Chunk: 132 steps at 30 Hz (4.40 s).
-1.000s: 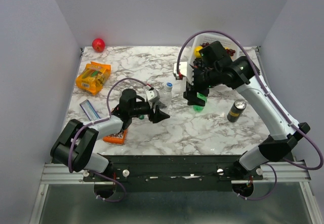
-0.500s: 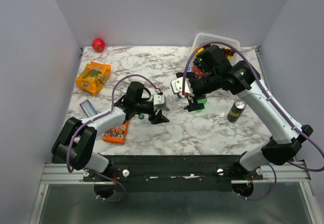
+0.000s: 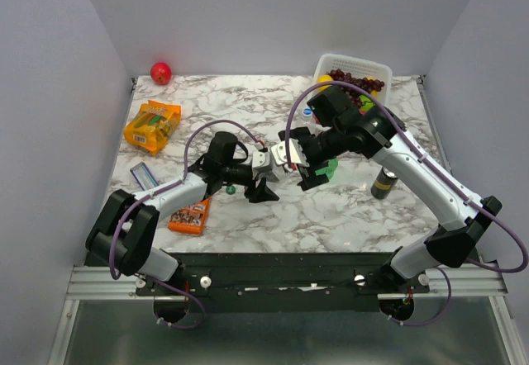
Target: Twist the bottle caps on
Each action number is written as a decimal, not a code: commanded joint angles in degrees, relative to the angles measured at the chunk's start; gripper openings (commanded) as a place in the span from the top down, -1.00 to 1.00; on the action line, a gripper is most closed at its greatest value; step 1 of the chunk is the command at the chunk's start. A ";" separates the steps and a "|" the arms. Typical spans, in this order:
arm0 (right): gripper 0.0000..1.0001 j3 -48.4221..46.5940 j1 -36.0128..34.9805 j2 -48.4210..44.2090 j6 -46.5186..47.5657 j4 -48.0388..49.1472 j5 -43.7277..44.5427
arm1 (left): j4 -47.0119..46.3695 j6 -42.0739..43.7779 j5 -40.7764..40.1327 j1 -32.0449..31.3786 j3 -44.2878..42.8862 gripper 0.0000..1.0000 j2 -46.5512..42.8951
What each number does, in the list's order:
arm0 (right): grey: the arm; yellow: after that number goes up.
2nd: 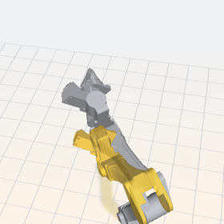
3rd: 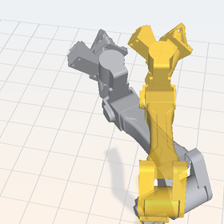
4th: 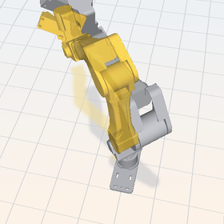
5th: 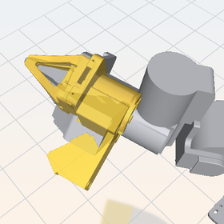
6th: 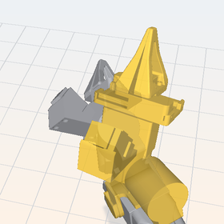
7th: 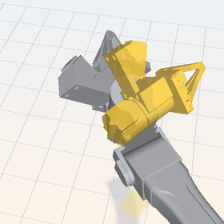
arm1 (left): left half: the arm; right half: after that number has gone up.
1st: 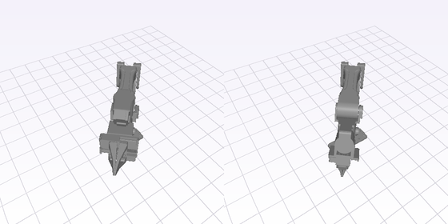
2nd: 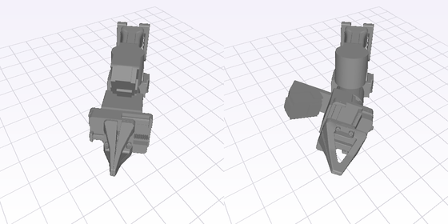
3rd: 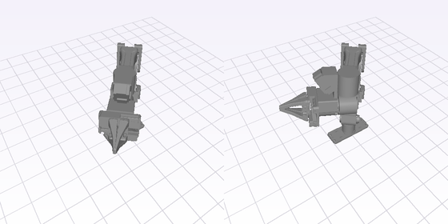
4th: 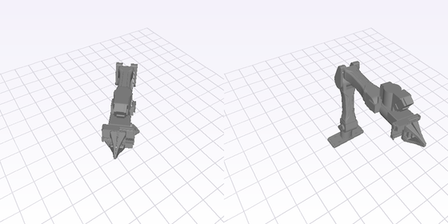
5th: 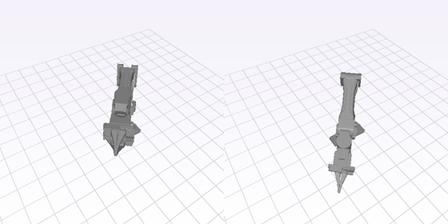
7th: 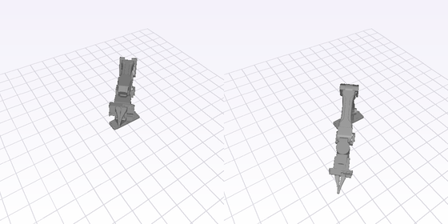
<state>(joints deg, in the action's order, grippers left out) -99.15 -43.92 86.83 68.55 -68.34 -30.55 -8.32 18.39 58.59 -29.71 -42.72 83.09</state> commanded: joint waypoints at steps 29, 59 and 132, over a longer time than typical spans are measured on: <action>-0.92 -0.52 2.35 -3.15 -7.39 1.70 3.39 | -2.33 2.08 3.20 0.89 0.89 1.00 -0.73; -0.08 -3.77 2.18 1.15 9.05 -9.71 -5.84 | 10.86 14.65 2.50 -2.45 -3.69 1.00 -0.91; 0.39 4.06 6.13 -4.30 -6.13 4.00 -12.52 | 1.03 7.54 -13.32 -8.08 3.61 1.00 -10.76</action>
<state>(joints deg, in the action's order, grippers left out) -92.84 -37.50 81.23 65.49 -65.98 -41.41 -5.43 26.04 44.36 -37.30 -38.09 72.23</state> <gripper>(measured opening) 0.414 0.645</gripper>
